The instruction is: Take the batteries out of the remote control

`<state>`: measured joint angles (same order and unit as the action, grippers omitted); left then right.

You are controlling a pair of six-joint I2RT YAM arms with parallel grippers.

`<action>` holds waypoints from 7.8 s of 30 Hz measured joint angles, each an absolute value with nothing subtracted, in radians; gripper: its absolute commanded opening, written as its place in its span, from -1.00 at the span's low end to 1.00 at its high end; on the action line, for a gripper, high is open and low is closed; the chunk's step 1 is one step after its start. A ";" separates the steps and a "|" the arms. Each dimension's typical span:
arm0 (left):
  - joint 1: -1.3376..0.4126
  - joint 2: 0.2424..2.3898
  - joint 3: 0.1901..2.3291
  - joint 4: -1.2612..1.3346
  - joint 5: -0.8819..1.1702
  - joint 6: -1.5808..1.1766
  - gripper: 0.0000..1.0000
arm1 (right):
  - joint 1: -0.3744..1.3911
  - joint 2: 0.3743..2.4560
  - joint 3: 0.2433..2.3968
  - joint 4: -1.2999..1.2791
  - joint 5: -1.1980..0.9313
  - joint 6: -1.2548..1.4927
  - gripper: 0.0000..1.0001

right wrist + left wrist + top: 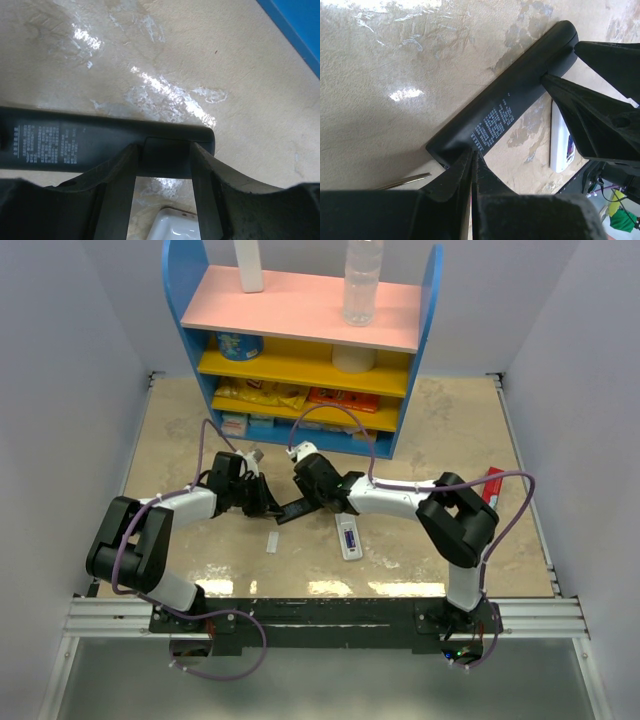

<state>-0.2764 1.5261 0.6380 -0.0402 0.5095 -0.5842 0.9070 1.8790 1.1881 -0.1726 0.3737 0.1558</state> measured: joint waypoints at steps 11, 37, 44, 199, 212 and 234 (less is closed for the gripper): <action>-0.277 1.528 0.642 -0.045 0.508 -0.585 -0.82 | 0.960 1.927 1.255 -0.249 0.549 0.178 -0.05; -0.278 1.538 0.651 -0.047 0.506 -0.585 -0.77 | 1.021 1.974 1.315 -0.327 0.723 0.202 -0.06; -0.278 1.539 0.653 -0.047 0.506 -0.585 -0.77 | 1.021 1.972 1.324 -0.341 0.728 0.212 -0.05; -0.234 0.912 0.405 0.294 0.781 -0.742 -1.00 | 1.027 1.554 1.241 -0.015 0.301 0.695 -0.10; -0.335 0.944 0.479 0.163 0.723 -0.555 -1.00 | 0.861 1.482 1.359 -0.267 0.044 0.532 0.24; -0.350 0.968 0.516 0.086 0.721 -0.466 -1.00 | 0.861 1.619 1.448 -0.340 -0.066 0.484 -0.14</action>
<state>-0.3504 0.9680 0.5159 0.0860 0.7212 -0.4664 0.8608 1.6188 1.4475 -0.3401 -0.0658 0.4843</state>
